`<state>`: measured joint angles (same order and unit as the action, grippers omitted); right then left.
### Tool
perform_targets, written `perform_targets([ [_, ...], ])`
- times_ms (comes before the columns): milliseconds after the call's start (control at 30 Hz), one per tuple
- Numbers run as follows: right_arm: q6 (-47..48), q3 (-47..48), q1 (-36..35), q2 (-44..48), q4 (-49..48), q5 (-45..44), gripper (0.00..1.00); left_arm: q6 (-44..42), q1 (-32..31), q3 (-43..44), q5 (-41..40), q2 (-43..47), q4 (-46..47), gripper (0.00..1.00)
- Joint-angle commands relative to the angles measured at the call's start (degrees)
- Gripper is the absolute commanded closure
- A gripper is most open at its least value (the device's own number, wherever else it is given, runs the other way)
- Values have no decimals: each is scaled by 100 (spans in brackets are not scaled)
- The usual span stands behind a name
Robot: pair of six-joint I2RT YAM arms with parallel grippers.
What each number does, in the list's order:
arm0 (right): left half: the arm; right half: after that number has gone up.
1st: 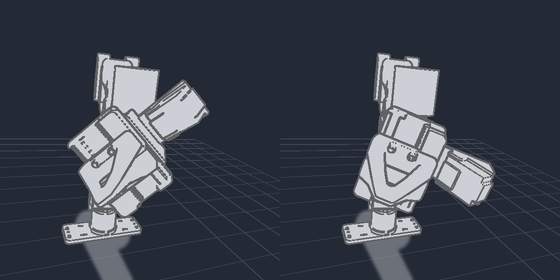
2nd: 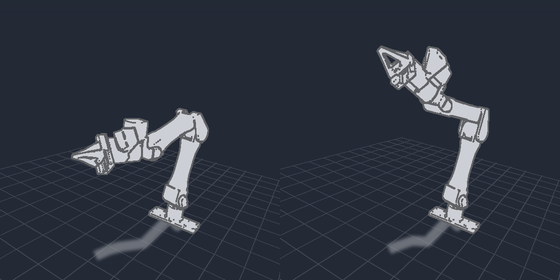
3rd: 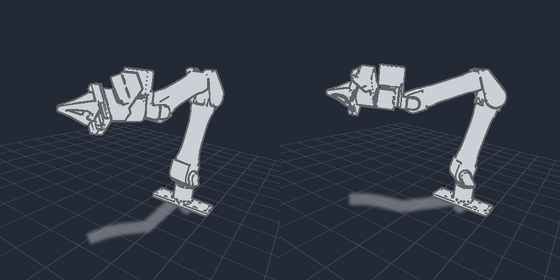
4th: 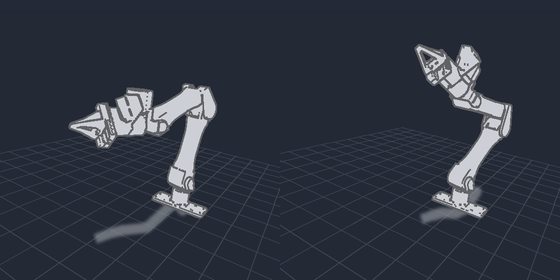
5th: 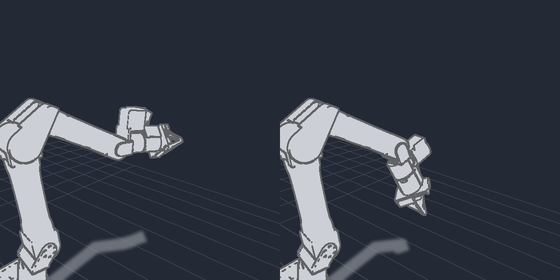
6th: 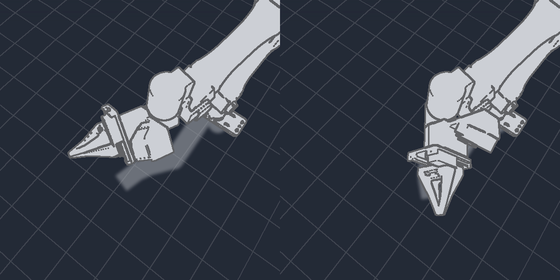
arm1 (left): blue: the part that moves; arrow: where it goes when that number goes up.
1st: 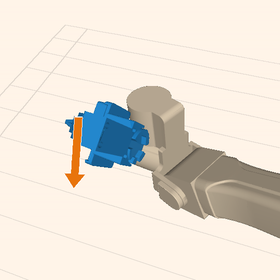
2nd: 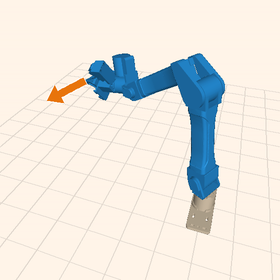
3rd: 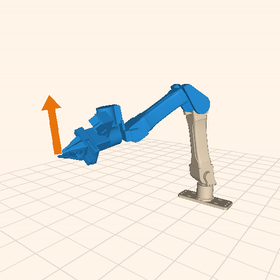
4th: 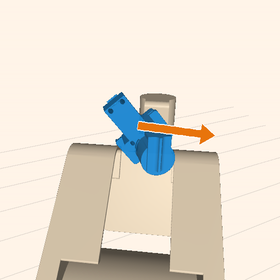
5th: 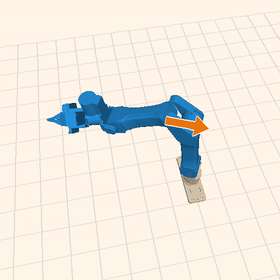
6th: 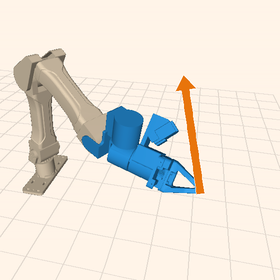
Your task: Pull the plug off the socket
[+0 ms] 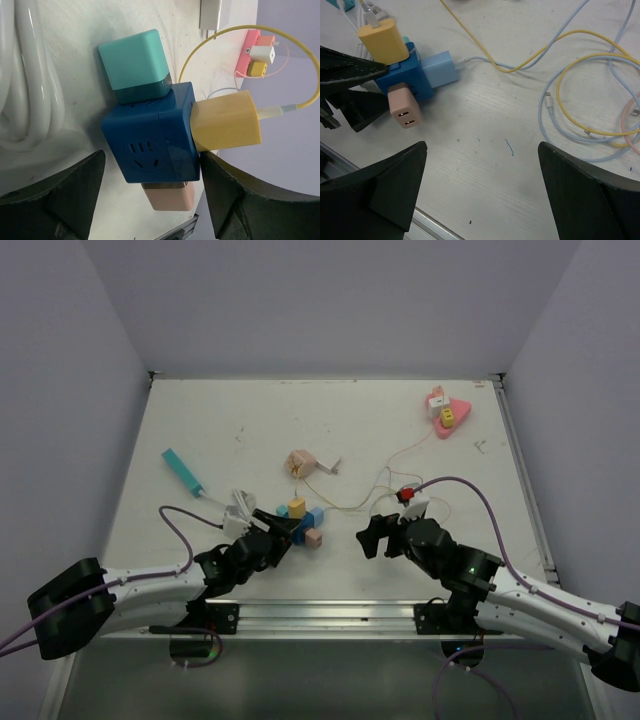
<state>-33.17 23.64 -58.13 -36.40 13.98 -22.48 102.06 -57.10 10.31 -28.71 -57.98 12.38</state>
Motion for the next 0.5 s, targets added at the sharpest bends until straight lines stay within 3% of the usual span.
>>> perform_targets([
  [0,-76,-44,-6,-60,-290,130,4,86,50,-143,-144,-126,396,21],
  [233,-76,-44,-6,-165,-501,428,4,-63,50,-196,-293,84,484,39],
  [467,-426,70,-6,-630,-1081,736,5,-1028,67,33,-320,339,291,58],
])
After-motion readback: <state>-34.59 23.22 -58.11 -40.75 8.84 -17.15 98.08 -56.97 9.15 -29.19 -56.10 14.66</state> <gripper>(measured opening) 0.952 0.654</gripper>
